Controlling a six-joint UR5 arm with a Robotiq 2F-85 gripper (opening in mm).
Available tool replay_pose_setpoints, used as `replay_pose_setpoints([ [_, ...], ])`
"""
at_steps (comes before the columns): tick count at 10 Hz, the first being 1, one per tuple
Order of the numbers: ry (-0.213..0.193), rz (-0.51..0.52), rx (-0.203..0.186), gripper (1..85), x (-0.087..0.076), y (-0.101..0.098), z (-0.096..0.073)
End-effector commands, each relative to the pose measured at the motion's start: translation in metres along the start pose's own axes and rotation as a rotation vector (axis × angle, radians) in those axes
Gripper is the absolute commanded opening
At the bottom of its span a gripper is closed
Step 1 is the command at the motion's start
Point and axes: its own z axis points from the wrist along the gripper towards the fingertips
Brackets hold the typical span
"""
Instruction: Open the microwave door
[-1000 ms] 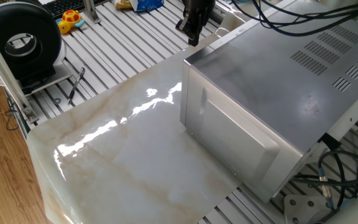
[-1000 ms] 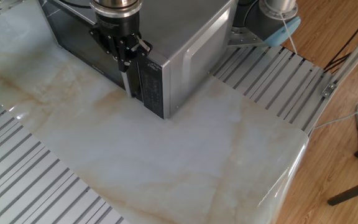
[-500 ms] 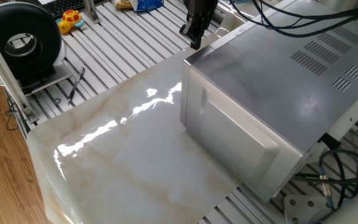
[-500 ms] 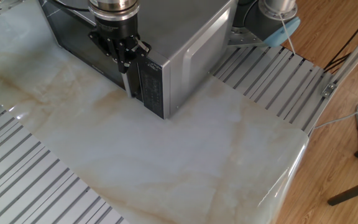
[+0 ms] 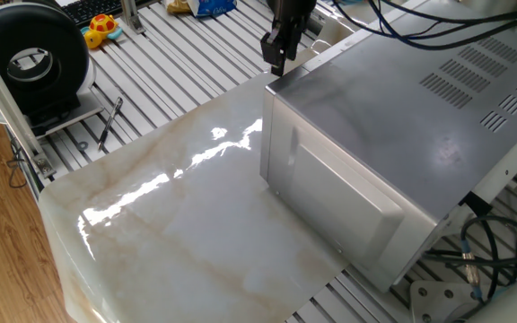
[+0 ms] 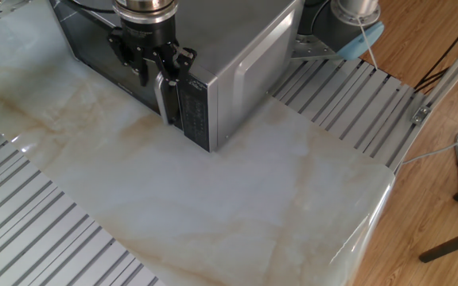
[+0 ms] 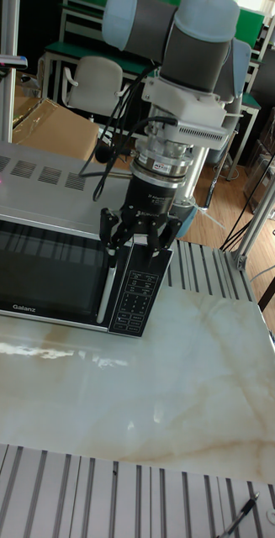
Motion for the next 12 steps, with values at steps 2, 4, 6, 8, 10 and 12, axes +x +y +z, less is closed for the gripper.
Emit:
replay_pose_setpoints([
  [2, 0.005, -0.013, -0.004, 71.3, 0.003, 0.008, -0.018],
  [4, -0.007, -0.011, -0.002, 62.0, -0.004, 0.006, -0.010],
  [6, 0.011, -0.010, 0.030, 57.7, 0.000, -0.002, -0.009],
  [8, 0.004, -0.002, 0.023, 49.0, -0.002, 0.000, -0.009],
  [10, 0.023, 0.050, 0.002, 30.7, 0.003, 0.005, -0.009],
  [12, 0.058, 0.093, -0.004, 27.3, 0.012, 0.007, -0.009],
])
